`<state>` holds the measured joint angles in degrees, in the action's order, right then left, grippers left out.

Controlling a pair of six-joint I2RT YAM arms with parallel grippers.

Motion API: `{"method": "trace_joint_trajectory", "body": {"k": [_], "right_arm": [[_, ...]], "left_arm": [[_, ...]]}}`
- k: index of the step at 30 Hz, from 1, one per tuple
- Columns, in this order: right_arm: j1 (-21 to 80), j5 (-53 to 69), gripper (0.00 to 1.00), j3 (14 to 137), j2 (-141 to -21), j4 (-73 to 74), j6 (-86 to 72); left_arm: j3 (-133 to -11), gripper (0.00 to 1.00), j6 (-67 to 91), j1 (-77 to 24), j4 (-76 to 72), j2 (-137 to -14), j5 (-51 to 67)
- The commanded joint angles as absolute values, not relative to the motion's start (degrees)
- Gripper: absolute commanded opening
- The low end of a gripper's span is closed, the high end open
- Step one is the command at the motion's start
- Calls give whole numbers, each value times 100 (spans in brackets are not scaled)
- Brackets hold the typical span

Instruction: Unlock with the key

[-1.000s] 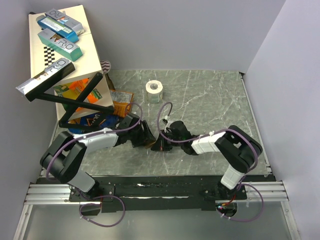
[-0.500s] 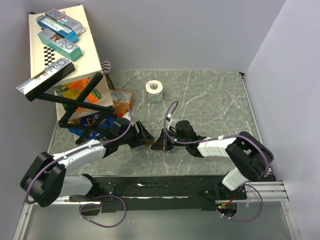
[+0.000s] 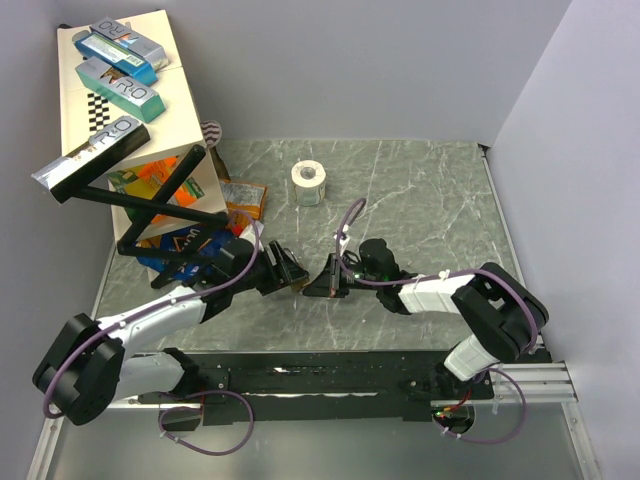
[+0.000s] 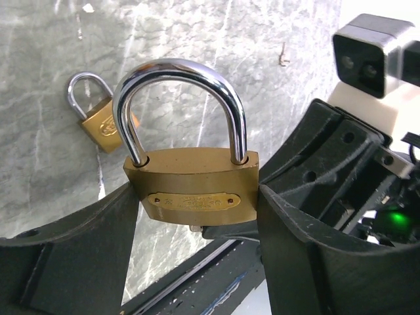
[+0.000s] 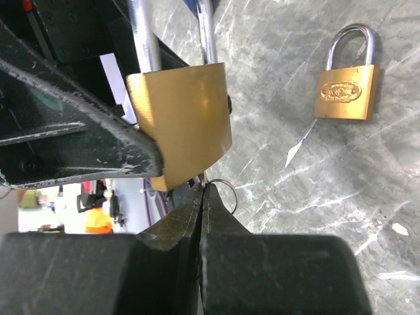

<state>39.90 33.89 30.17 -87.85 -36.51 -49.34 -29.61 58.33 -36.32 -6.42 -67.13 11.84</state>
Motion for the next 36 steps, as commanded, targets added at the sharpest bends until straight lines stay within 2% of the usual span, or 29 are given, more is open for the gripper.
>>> {"method": "trace_joint_trajectory", "body": {"k": [1, 7, 19, 22, 23, 25, 32, 36], "right_arm": [[3533, 2874, 0, 3041, -8525, -5018, -5326], [3480, 3023, 0, 3067, -8683, -5282, -5546], [3542, 3067, 2, 3033, -8201, -3833, -4658], [3533, 3006, 11, 2770, -7920, -3657, -4597], [3533, 2980, 17, 2716, -7823, -3534, -4544], [3533, 2883, 22, 2576, -7551, -3350, -4474], [3525, 2585, 50, 2320, -6461, -2174, -4114], [3498, 2409, 57, 2985, -6249, -1060, -3543]], "left_arm": [[-2716, 1, 5625, -3727, -474, -6504, 1924], [-2637, 1, 5590, -3727, -703, -6407, 2083], [-3497, 1, 5318, -3727, 571, -7513, 1187], [-3726, 1, 5230, -3727, 791, -7786, 1029], [-3770, 1, 5177, -3727, 835, -7857, 994], [-3823, 1, 5150, -3727, 800, -8006, 967], [-3832, 1, 4949, -3727, 554, -8165, 1072], [-3630, 1, 4694, -3727, 352, -7823, 1212]]}}
